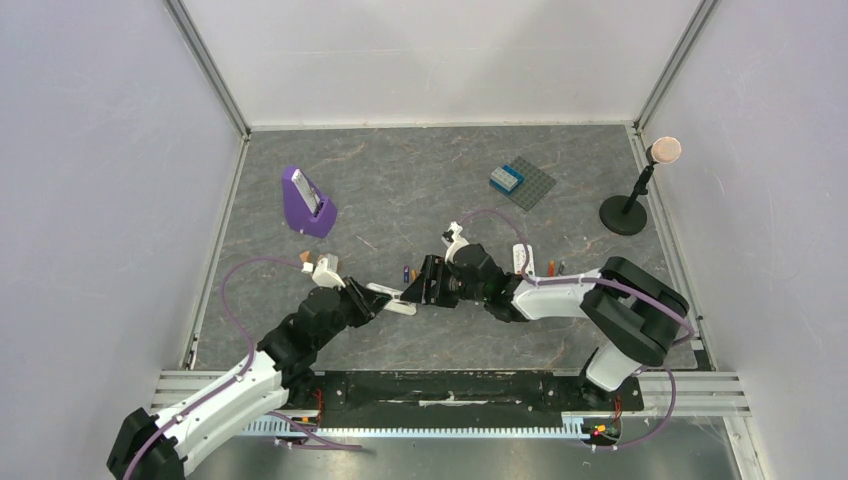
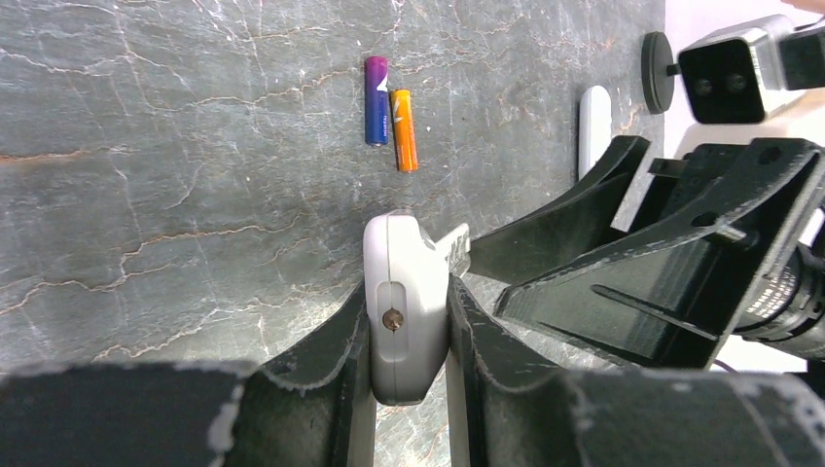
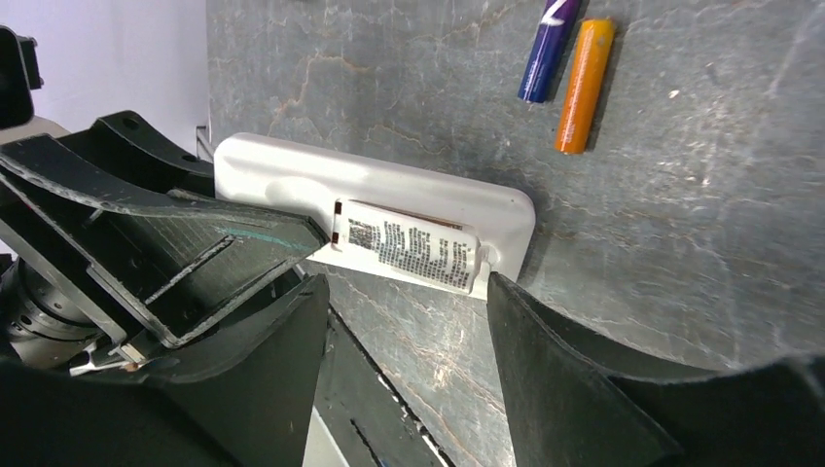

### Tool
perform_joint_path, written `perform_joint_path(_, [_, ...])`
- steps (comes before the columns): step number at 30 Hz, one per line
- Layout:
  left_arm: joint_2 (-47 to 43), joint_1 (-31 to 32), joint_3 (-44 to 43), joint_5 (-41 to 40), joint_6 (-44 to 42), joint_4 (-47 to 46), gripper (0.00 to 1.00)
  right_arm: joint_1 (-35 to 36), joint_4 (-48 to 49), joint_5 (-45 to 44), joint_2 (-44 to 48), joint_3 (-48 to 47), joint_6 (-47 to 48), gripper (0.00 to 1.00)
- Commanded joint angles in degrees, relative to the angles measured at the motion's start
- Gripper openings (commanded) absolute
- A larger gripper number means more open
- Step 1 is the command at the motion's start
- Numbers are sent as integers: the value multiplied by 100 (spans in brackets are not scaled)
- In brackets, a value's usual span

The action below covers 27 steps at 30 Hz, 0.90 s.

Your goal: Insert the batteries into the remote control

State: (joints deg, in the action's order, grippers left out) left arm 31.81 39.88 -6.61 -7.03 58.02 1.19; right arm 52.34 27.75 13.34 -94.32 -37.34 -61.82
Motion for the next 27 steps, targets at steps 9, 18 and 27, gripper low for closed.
perform_joint_path(9, [265,-6,-101,-465,-442,1266,2,-10,-1400,-1804,807,-142,776,64])
perform_joint_path(18, [260,-9,-496,-333,-811,1526,2,-10,-1742,-2121,1007,-416,1663,65])
perform_joint_path(27, [270,-6,-758,1435,-2126,544,2,-4,-1919,-2030,890,-930,2454,58])
